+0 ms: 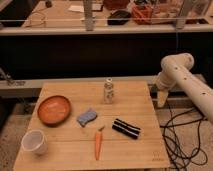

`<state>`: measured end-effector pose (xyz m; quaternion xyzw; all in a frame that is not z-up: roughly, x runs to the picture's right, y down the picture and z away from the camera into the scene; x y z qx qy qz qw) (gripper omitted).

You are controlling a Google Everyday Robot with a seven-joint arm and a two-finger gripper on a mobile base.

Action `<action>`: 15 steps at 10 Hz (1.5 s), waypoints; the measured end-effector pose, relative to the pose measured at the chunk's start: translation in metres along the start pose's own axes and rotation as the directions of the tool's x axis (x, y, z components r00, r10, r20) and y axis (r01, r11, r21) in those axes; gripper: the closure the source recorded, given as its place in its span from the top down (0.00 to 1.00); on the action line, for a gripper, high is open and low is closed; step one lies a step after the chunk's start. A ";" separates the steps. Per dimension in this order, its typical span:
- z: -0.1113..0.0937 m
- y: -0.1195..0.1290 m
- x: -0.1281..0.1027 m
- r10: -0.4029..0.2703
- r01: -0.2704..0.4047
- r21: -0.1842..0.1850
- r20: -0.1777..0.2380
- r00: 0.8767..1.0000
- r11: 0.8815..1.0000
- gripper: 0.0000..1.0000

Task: Knock the bottle over

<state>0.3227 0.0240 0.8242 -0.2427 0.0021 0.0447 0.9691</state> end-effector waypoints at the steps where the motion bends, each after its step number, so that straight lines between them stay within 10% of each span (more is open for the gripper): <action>1: 0.000 0.000 0.000 0.000 0.000 0.000 0.000 1.000 1.000 1.00; 15: -0.004 0.000 -0.037 -0.059 0.064 0.109 -0.050 0.997 0.992 0.80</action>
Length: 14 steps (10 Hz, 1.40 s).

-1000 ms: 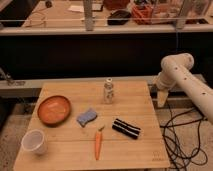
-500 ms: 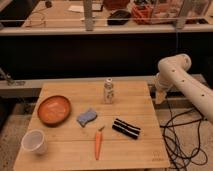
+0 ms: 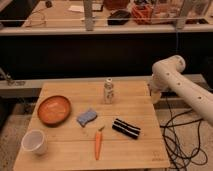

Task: Knock the bottle over

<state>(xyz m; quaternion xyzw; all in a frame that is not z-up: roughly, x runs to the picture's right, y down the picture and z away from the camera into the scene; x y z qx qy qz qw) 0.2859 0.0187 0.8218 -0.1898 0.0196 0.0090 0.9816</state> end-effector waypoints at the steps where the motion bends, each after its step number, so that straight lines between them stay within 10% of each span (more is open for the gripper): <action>1: -0.001 -0.001 -0.001 -0.002 0.002 0.006 0.000 1.000 1.000 0.78; 9: 0.014 -0.035 -0.012 -0.009 0.007 0.034 0.042 0.999 0.999 0.04; 14: 0.043 -0.041 -0.103 -0.122 0.120 0.019 0.154 0.980 0.993 0.03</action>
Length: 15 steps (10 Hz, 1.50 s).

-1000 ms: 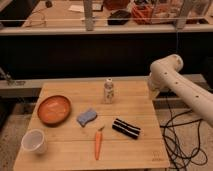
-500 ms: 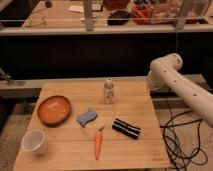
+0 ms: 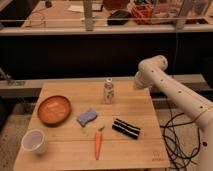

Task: Knock the bottle over

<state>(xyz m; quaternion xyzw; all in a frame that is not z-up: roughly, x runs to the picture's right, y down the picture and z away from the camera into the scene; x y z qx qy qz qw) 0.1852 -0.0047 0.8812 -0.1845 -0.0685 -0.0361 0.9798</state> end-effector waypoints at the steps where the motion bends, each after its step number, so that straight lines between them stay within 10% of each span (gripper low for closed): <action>1: 0.007 -0.006 -0.013 -0.033 0.033 -0.010 0.017 0.999 0.999 0.03; 8: 0.001 -0.005 -0.114 -0.283 0.292 -0.068 0.114 0.952 0.954 0.03; 15: -0.009 0.028 -0.133 -0.317 0.329 -0.064 0.147 0.937 0.942 0.03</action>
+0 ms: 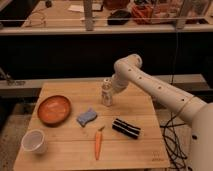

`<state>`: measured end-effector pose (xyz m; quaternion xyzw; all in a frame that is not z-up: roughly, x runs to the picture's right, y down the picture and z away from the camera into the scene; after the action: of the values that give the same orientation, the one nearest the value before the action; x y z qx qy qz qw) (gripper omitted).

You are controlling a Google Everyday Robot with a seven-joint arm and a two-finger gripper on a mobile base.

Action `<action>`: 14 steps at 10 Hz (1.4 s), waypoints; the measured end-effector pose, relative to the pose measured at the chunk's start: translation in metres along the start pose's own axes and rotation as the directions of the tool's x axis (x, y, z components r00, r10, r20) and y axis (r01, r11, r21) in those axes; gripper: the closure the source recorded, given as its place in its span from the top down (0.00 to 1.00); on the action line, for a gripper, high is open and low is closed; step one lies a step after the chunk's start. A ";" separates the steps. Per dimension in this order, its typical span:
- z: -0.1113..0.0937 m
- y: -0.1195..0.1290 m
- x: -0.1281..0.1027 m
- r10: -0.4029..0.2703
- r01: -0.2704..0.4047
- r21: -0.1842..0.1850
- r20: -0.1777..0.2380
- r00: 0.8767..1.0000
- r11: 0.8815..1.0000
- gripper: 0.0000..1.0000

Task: Knock the bottle over

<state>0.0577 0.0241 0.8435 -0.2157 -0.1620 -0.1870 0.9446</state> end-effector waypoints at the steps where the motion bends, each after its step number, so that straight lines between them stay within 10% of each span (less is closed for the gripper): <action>1: 0.000 0.001 -0.008 -0.007 0.007 0.001 0.004 1.000 1.000 0.03; 14: -0.014 0.070 -0.078 -0.048 0.052 -0.052 0.079 0.996 0.997 0.03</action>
<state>0.0219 0.0983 0.7776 -0.2443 -0.1989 -0.2064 0.9264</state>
